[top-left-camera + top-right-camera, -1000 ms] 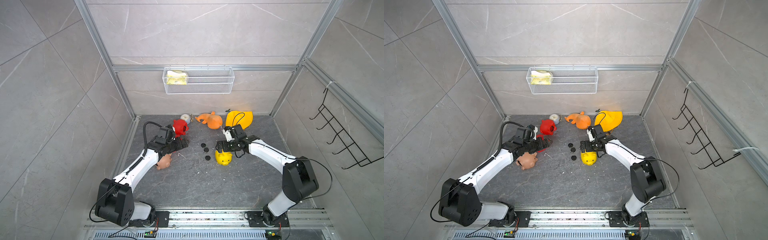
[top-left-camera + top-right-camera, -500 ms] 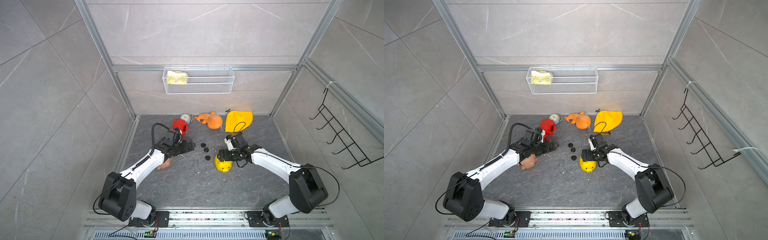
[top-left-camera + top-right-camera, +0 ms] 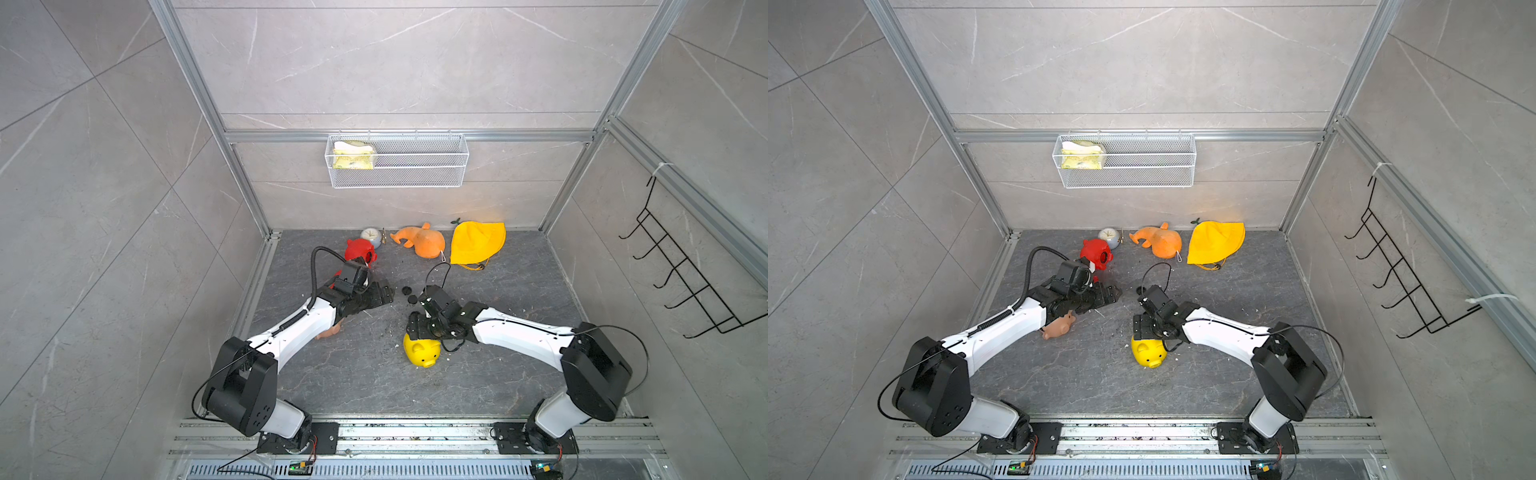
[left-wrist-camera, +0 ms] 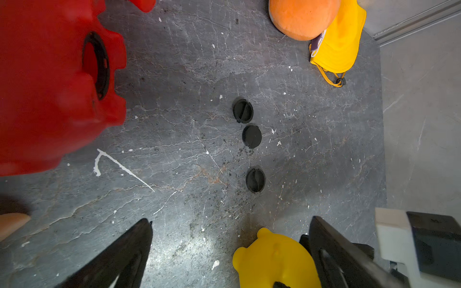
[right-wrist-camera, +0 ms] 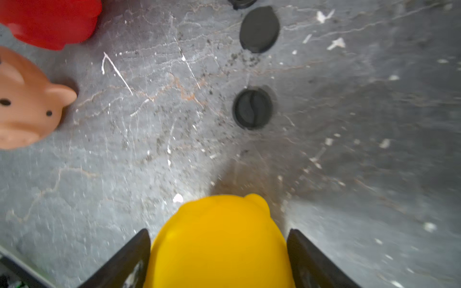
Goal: Open piggy banks
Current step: Move the piggy bank to the center of the board.
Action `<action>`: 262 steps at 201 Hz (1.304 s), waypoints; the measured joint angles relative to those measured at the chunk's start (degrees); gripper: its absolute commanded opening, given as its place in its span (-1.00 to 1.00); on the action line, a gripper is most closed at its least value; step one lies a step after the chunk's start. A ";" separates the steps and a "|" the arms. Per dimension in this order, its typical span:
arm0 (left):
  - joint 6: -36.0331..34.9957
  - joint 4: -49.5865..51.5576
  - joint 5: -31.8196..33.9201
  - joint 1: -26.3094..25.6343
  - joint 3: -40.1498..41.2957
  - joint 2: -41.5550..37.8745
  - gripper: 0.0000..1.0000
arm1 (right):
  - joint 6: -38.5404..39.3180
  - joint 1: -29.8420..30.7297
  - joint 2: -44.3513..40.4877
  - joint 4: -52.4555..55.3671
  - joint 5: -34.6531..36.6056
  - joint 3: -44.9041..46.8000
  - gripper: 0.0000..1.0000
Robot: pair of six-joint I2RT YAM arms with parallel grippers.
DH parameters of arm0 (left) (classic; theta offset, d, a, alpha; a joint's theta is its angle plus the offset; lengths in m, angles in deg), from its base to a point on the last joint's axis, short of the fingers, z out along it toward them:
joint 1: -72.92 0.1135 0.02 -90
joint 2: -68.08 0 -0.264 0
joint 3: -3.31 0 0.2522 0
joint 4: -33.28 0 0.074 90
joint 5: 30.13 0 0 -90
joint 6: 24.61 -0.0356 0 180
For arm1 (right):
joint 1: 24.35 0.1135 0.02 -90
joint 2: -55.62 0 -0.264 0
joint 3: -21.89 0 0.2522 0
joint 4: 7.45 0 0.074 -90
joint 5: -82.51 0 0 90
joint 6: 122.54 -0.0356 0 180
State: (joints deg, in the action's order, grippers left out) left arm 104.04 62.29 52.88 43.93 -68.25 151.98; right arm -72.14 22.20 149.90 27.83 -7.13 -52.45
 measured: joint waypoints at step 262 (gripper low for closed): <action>3.98 5.66 1.51 -6.05 9.73 -6.19 0.99 | 13.00 6.80 -13.51 19.63 -5.40 3.87 0.79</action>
State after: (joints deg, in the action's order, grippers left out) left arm 108.02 67.95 54.39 37.87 -58.52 145.79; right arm -59.13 28.99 136.40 47.46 -12.53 -48.58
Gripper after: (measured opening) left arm 0.995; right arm 0.896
